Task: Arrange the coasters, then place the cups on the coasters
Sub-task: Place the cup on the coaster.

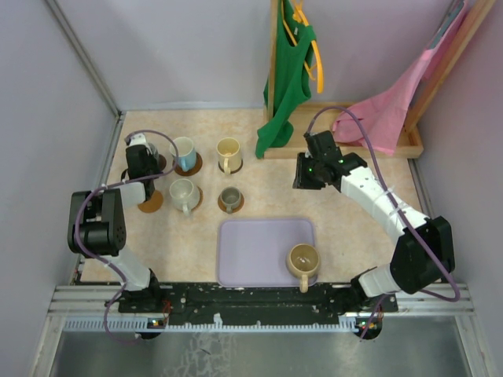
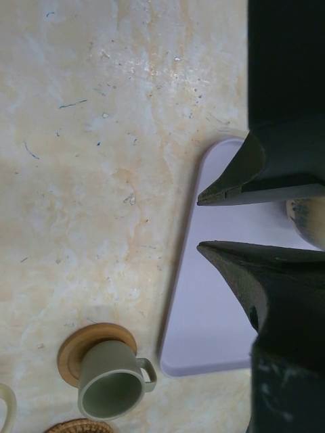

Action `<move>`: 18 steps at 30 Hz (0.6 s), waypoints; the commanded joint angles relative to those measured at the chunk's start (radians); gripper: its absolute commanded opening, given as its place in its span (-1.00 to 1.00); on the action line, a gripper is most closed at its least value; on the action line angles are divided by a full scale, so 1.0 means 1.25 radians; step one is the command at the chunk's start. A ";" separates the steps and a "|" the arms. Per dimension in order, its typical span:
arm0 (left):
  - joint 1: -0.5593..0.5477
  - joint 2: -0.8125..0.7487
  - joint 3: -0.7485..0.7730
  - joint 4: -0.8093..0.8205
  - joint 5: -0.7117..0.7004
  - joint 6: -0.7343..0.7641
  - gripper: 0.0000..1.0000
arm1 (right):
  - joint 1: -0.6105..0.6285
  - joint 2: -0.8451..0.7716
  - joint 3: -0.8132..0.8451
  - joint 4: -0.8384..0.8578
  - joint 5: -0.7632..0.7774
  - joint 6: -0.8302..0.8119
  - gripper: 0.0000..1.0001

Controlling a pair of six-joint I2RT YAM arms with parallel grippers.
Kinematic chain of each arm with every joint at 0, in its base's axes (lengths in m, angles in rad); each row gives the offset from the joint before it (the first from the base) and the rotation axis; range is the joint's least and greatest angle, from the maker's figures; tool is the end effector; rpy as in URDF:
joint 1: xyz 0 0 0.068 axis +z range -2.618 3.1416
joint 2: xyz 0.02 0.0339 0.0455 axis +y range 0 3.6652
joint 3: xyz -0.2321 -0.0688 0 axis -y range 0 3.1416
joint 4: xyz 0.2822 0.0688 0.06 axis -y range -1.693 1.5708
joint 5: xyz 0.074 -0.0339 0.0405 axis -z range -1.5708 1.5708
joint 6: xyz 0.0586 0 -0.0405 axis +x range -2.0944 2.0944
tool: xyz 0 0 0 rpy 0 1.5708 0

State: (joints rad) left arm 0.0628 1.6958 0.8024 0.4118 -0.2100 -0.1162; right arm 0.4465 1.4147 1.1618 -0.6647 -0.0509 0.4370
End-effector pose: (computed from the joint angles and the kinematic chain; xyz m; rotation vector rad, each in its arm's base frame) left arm 0.3874 0.0366 0.1007 -0.3123 2.0218 0.1821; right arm 0.3168 0.1550 0.2250 -0.0340 2.5390 0.4261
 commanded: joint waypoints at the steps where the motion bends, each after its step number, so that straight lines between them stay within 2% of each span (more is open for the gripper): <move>1: 0.006 -0.028 -0.001 0.002 0.005 -0.011 -0.33 | -0.009 -0.034 0.024 0.032 -0.002 -0.011 -0.43; 11: 0.006 -0.043 -0.001 -0.021 0.007 -0.015 -0.31 | -0.009 -0.046 0.013 0.036 -0.006 -0.006 -0.43; 18: 0.005 -0.085 0.009 -0.076 0.010 -0.029 -0.22 | -0.009 -0.061 0.009 0.031 -0.009 -0.006 -0.43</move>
State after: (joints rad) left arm 0.0628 1.6550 0.8024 0.3492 -0.2081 -0.1345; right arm 0.4461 1.3922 1.1599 -0.6567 -0.0555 0.4374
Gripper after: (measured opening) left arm 0.381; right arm 0.285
